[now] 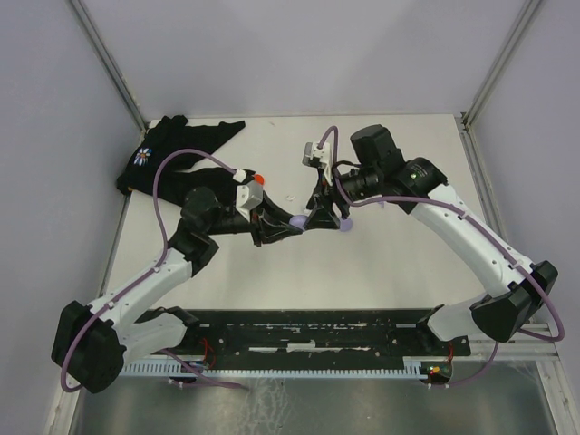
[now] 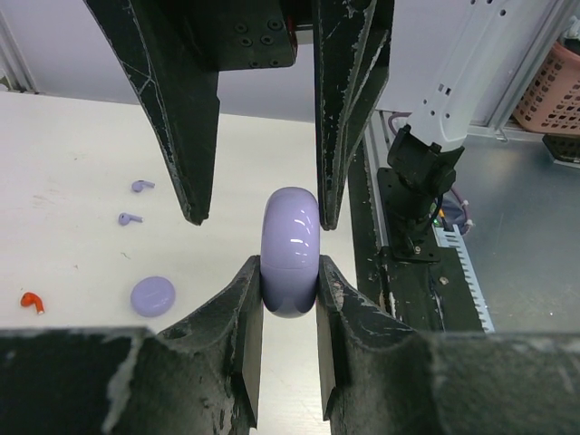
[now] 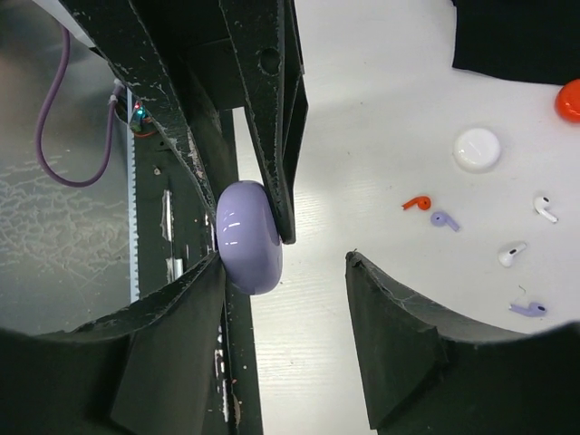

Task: Insert the wireless bluetooth earbuds into the charging case
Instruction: Open the charging case, then pick up the earbud from the center of the board.

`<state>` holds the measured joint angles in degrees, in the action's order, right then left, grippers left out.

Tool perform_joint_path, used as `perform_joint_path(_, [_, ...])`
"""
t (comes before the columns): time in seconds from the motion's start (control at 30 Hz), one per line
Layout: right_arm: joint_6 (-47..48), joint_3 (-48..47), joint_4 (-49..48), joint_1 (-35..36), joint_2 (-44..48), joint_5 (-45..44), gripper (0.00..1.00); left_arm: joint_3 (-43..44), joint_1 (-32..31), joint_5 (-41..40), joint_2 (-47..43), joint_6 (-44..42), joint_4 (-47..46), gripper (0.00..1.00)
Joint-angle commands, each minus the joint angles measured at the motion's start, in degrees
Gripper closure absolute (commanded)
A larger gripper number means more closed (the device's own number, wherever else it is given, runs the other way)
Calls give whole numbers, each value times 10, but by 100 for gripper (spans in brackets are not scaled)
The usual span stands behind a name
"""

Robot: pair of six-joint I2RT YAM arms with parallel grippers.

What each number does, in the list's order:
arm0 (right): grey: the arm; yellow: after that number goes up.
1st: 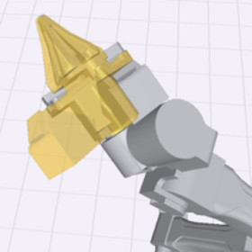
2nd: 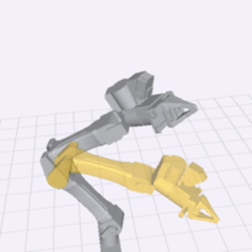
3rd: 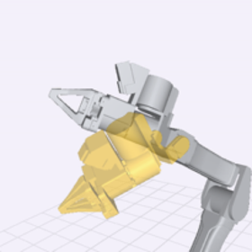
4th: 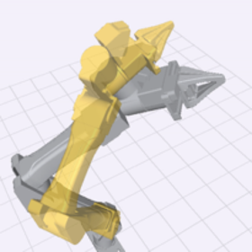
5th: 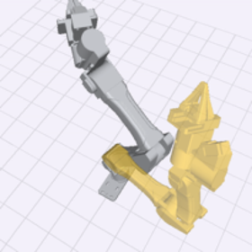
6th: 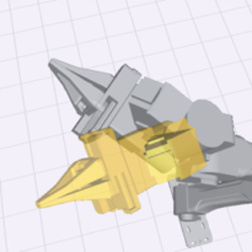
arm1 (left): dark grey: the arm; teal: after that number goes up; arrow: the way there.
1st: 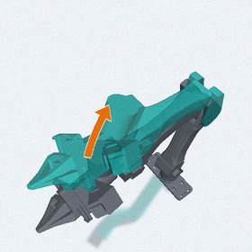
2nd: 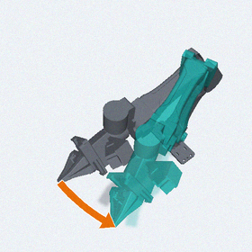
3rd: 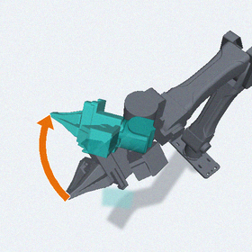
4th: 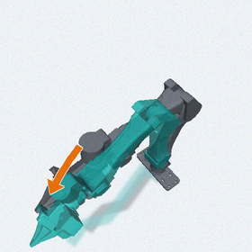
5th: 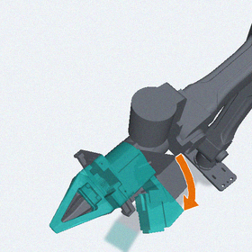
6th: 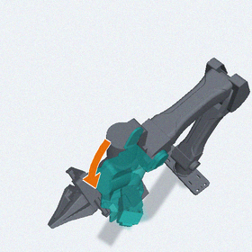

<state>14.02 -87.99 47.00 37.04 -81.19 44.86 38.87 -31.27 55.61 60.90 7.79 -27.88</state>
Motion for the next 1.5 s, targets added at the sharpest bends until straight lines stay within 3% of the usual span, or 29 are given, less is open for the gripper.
perform_joint_path(0.0, [6, -5, -38, 2, 4, -21, 37, -13, -2, 10, -21, -44, -32, 97])
perform_joint_path(0.27, [-7, -9, -51, 2, 14, -63, 37, -33, -3, 11, -48, -85, -18, 97])
perform_joint_path(0.77, [-60, -11, -58, 1, 20, -128, 36, -50, -3, -26, -57, -82, -14, 97])
perform_joint_path(0.97, [-113, -5, -25, -27, 31, -255, 34, -82, -2, -129, -56, -74, -24, 97])
perform_joint_path(1.23, [-157, 32, 47, -84, 12, -424, 31, -124, -1, -211, -66, -49, -114, 97])
perform_joint_path(1.47, [-186, 52, 60, -122, -32, -484, 28, -138, -1, -240, -80, -60, -132, 97])
